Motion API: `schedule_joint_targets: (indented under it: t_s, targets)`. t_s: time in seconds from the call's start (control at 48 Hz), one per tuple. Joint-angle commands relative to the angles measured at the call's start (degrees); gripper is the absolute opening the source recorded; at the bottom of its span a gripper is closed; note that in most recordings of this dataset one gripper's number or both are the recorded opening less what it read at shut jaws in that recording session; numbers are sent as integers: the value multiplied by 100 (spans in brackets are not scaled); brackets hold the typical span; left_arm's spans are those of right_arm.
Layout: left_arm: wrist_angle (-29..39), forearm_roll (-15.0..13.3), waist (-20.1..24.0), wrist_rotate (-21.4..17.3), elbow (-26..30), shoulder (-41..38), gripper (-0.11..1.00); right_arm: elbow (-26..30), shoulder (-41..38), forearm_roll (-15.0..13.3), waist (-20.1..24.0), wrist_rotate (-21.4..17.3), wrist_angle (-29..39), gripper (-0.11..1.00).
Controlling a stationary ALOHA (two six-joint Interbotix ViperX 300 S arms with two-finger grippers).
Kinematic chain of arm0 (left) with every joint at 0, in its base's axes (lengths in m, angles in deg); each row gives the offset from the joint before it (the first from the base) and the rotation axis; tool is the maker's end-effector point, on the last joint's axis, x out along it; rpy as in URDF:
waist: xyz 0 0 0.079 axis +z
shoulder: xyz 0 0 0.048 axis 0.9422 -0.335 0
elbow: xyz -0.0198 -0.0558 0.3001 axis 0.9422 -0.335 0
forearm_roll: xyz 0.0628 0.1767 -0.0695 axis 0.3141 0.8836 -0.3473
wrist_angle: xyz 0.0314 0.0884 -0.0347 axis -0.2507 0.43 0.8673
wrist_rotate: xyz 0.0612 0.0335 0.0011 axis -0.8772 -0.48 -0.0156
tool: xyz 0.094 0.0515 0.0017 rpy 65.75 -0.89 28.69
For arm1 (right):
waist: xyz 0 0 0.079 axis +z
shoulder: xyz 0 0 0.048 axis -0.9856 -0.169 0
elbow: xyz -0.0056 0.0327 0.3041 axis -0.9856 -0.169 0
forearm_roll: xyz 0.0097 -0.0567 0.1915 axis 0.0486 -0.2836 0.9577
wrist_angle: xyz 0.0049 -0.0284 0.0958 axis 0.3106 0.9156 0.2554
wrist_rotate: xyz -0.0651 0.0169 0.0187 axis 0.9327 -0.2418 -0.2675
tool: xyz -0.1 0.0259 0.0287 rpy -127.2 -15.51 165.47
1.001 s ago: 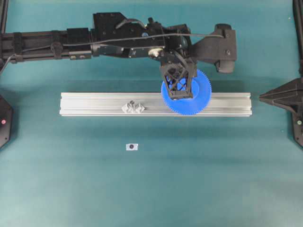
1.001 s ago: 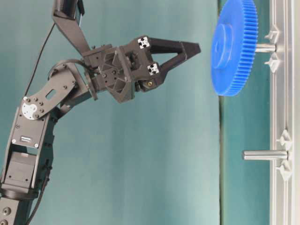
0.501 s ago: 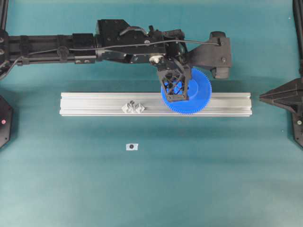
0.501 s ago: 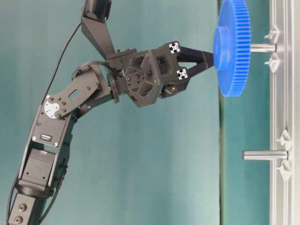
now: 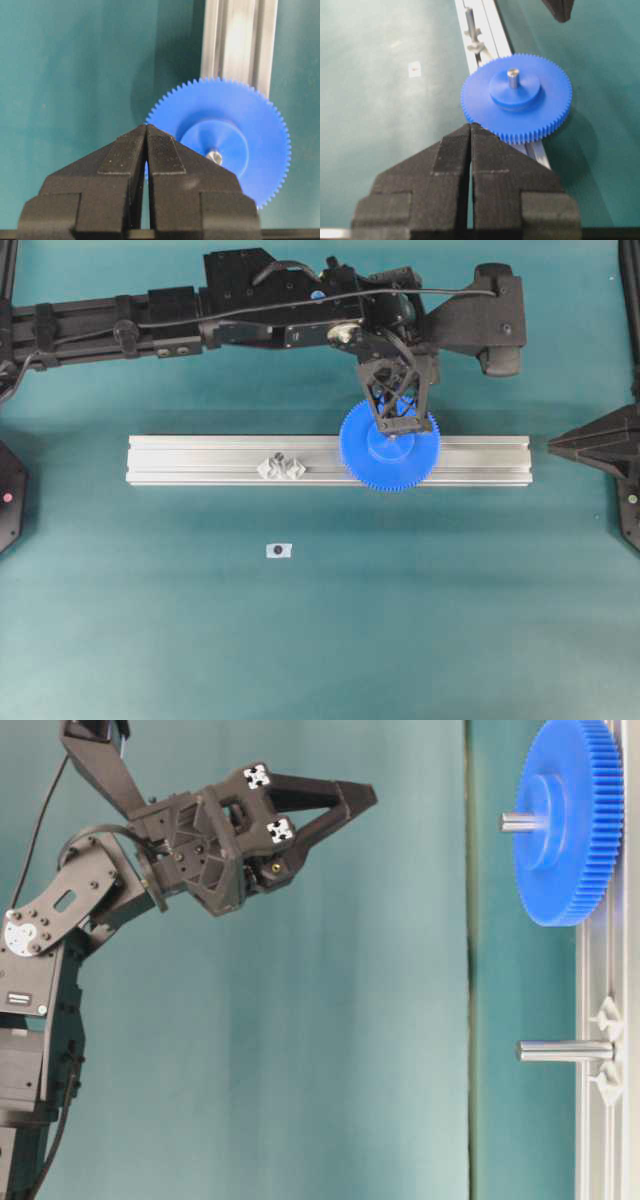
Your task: Find the location of the shaft and insert the large gear.
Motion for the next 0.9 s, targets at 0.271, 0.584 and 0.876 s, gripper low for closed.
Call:
schedule_joint_targets:
  t_s: [0.271, 0.584, 0.876]
  targets:
    - [9, 9, -299, 9, -202, 642, 1, 62, -44, -9, -9, -53, -62, 0]
    - [-756, 9, -396, 387, -1477, 1529, 1, 62, -44, 0, -9, -44, -62, 0]
    - [-1626, 0, -492, 817, -2725, 2312, 1, 62, -44, 0, -9, -53, -62, 0]
